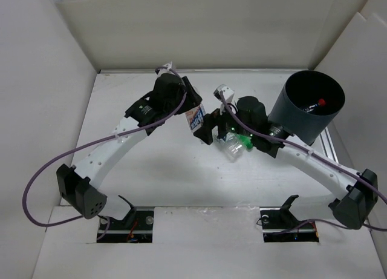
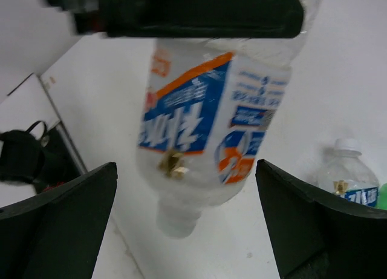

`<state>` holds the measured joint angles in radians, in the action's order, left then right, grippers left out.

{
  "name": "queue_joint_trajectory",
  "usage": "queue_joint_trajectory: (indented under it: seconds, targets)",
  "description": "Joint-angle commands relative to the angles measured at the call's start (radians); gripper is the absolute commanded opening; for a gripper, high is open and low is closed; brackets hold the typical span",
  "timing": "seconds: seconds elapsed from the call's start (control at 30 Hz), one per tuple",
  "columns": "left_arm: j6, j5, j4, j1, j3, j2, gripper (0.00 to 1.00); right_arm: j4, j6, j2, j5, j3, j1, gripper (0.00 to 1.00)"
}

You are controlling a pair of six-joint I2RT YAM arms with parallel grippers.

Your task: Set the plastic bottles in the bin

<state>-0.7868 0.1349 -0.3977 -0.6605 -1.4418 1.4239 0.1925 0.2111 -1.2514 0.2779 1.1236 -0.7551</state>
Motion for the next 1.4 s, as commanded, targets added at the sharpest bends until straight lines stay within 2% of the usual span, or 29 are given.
queue_joint_trajectory:
  seconds: [0.0,0.13,0.3,0.33,0.37,0.47,0.5,0.53,0.57,0.6,0.63,0.73,0.77,0.8,0.9,1.07,1.13,1.17,1.3,1.37]
  targets:
    - [0.05,-0.104,0.019,0.001,0.001,-0.071,0.0,-0.137,0.014,-0.029,-0.181,0.071,-0.033,1.0]
    - [0.04,-0.168,0.055,0.001,0.04,-0.152,0.0,-0.198,0.034,-0.084,-0.259,0.081,-0.042,1.0]
    - [0.031,-0.213,0.074,0.001,0.049,-0.186,0.0,-0.24,0.057,-0.121,-0.24,0.113,-0.053,0.98]
    - [0.031,-0.227,0.074,0.001,0.049,-0.195,0.0,-0.258,0.068,-0.121,-0.22,0.113,-0.062,0.95]
    - [0.031,-0.241,0.086,0.001,0.049,-0.195,0.04,-0.269,0.068,-0.131,-0.211,0.113,-0.062,0.87]
    - [0.031,-0.29,0.128,0.001,0.058,-0.195,0.12,-0.295,0.079,-0.151,-0.161,0.122,-0.062,0.72]
    - [0.031,-0.29,0.154,0.001,0.058,-0.204,0.22,-0.295,0.079,-0.163,-0.146,0.133,-0.062,0.61]
    - [0.031,-0.29,0.172,0.001,0.072,-0.204,0.63,-0.295,0.079,-0.163,-0.132,0.133,-0.052,0.5]
    - [0.031,-0.29,0.192,0.001,0.072,-0.215,0.98,-0.295,0.079,-0.163,-0.132,0.133,-0.052,0.33]
    - [0.031,-0.29,0.203,0.001,0.083,-0.215,1.0,-0.295,0.079,-0.163,-0.132,0.133,-0.037,0.14]
    - [0.031,-0.265,0.188,0.001,0.058,-0.215,1.0,-0.295,0.079,-0.14,-0.147,0.133,-0.027,0.1]
    - [0.04,-0.14,0.104,0.001,-0.02,-0.204,1.0,-0.233,0.088,-0.074,-0.23,0.133,0.042,0.1]
    - [0.028,-0.054,0.079,0.001,-0.037,-0.204,1.0,-0.205,0.088,-0.06,-0.252,0.133,0.068,0.1]
    - [0.017,-0.01,0.054,0.001,-0.052,-0.204,1.0,-0.176,0.088,-0.045,-0.299,0.148,0.123,0.1]
    - [0.008,0.06,0.056,-0.021,-0.037,-0.235,1.0,-0.058,0.088,0.006,-0.379,0.197,0.212,0.11]
    - [0.041,0.042,0.082,-0.021,0.001,-0.223,1.0,0.142,0.088,0.017,-0.549,0.301,0.46,0.12]
    - [0.057,0.011,0.137,-0.03,0.044,-0.212,1.0,0.151,0.088,-0.006,-0.606,0.311,0.537,0.12]
    - [0.057,0.0,0.163,-0.03,0.064,-0.203,1.0,0.162,0.117,-0.016,-0.606,0.311,0.618,0.1]
    - [0.067,-0.053,0.217,-0.041,0.093,-0.136,1.0,0.194,0.154,-0.036,-0.631,0.308,0.753,0.09]
    - [0.067,-0.081,0.217,-0.041,0.093,-0.076,1.0,0.203,0.163,-0.036,-0.667,0.308,0.775,0.13]
